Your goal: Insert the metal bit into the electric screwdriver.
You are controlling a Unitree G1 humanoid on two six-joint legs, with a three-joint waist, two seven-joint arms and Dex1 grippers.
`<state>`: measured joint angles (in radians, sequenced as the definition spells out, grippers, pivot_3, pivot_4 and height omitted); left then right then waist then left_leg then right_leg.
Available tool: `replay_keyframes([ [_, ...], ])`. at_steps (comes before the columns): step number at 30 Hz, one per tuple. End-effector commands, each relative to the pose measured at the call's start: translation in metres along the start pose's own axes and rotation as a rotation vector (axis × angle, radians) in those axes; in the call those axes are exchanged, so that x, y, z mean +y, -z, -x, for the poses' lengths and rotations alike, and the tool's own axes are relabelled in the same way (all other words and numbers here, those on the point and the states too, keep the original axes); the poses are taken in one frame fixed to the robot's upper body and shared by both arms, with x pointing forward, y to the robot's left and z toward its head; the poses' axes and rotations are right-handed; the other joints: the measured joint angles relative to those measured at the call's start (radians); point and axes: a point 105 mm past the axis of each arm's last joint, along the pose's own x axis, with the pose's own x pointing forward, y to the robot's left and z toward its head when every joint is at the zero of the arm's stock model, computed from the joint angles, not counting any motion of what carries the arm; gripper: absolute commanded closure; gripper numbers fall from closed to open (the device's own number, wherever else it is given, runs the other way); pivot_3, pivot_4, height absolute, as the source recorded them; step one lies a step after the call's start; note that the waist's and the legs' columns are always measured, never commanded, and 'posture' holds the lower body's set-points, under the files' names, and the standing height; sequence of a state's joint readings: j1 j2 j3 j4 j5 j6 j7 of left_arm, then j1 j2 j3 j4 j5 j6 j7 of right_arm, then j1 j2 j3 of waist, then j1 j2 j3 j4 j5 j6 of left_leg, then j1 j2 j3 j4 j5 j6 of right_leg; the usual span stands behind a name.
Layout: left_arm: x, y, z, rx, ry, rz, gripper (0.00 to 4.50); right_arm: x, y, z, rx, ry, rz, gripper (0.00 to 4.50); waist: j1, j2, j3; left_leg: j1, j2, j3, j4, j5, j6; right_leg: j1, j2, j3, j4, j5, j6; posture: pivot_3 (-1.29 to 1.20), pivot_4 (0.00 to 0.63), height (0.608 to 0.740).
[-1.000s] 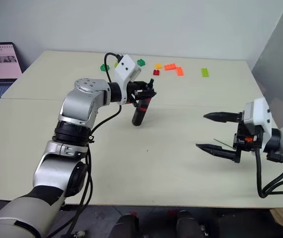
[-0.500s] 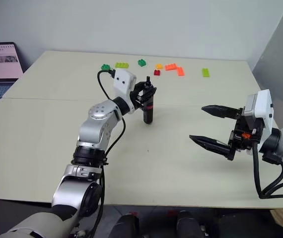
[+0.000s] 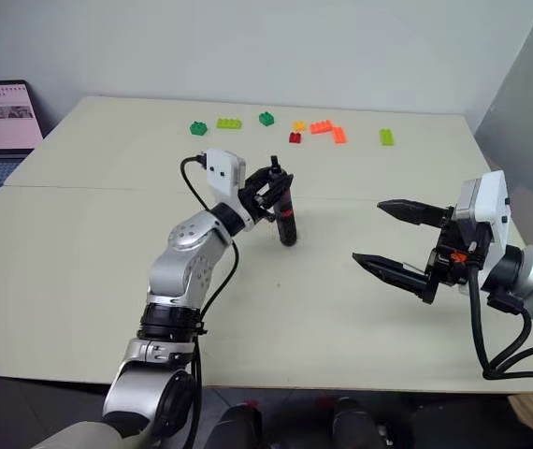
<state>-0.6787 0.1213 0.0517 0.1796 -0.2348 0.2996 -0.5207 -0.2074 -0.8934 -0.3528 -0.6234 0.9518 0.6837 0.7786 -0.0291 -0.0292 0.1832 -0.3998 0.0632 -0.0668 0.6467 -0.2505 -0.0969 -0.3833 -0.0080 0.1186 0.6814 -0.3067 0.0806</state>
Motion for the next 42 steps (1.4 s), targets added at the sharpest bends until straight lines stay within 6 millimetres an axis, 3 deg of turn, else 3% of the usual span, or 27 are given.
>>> replay_keyframes([
  [1, -0.018, -0.01, 0.003, -0.04, 0.114, -0.029, 2.85, 0.004, -0.005, 0.0, -0.016, 0.003, 0.043, 0.0, 0.0, 0.0, 0.0, 0.0, 0.0, 0.0, 0.0, 0.0, 0.0, 0.0, 0.0, 0.0, 0.0, 0.0, 0.0, 0.0, 0.15, 0.74],
  [10, -0.045, -0.005, 0.01, -0.015, 0.276, -0.03, 2.85, 0.007, 0.001, -0.001, 0.004, 0.007, 0.055, 0.0, 0.003, 0.0, 0.0, 0.001, 0.0, 0.0, 0.0, 0.0, 0.0, 0.003, 0.0, 0.0, -0.001, 0.0, 0.0, 0.0, 0.15, 0.74],
  [30, -0.06, 0.012, 0.015, 0.077, 0.397, 0.026, 2.86, 0.011, 0.015, 0.001, 0.027, 0.036, 0.066, 0.0, 0.004, 0.0, 0.0, 0.002, 0.0, -0.001, 0.0, 0.0, 0.0, 0.004, 0.0, -0.001, -0.002, 0.0, 0.0, 0.0, 0.15, 0.74],
  [42, -0.07, 0.01, 0.013, 0.079, 0.458, 0.018, 2.86, -0.006, 0.033, 0.011, 0.195, 0.056, 0.09, 0.0, 0.003, 0.0, 0.0, 0.003, 0.0, -0.001, 0.0, 0.0, 0.0, 0.005, 0.0, -0.001, -0.003, 0.0, 0.0, 0.0, 0.15, 0.74],
])
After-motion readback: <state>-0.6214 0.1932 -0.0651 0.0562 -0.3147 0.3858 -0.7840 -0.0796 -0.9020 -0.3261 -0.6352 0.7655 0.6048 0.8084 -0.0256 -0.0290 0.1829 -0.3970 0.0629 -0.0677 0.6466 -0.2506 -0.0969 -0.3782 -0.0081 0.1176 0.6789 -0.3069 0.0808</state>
